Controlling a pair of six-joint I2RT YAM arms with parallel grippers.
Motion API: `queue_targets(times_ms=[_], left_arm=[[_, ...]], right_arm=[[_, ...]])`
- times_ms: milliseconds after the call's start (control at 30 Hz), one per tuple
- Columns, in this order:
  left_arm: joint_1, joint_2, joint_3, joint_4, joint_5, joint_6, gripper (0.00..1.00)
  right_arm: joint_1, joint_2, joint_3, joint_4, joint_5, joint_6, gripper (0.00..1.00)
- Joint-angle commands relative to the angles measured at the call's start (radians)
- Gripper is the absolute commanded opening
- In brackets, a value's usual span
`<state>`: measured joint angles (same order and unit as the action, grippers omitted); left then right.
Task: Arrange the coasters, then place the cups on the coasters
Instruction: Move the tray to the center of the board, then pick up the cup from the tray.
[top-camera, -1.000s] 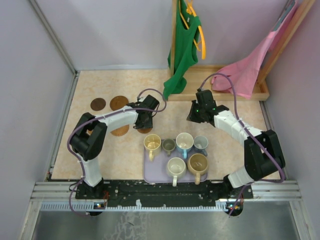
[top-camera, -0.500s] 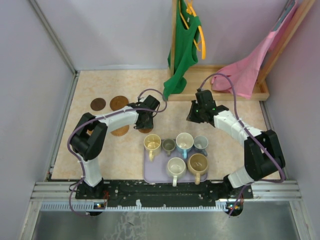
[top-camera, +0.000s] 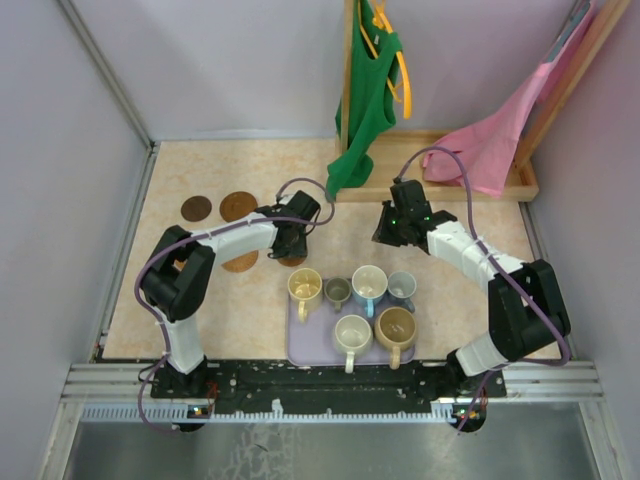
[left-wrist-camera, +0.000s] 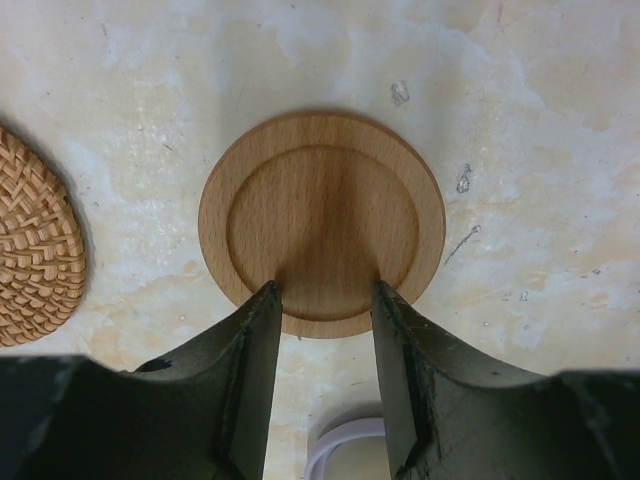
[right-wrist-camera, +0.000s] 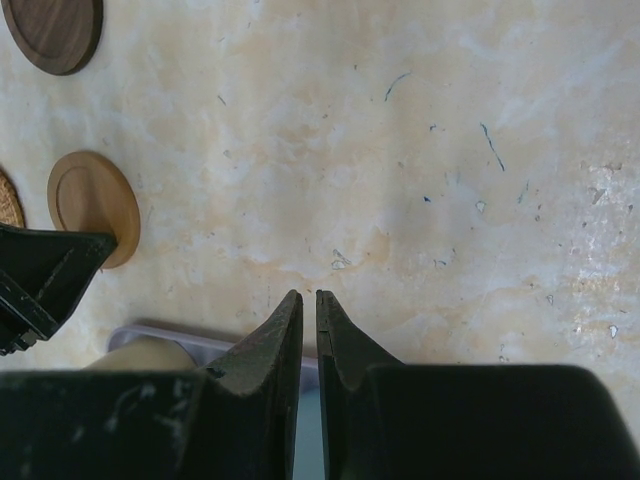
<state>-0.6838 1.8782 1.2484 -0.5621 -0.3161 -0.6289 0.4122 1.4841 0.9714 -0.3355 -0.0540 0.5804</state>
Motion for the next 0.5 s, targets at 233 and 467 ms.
queue_targets(times_ms=[233, 467], left_arm=[[-0.033, 0.033, 0.008, -0.115, 0.089, -0.028, 0.49], [-0.033, 0.033, -0.009, -0.117, 0.056, -0.04, 0.51]], right_arm=[[0.01, 0.005, 0.052, 0.046, 0.001, 0.007, 0.12], [0.013, 0.008, 0.05, 0.049, -0.001, 0.008, 0.12]])
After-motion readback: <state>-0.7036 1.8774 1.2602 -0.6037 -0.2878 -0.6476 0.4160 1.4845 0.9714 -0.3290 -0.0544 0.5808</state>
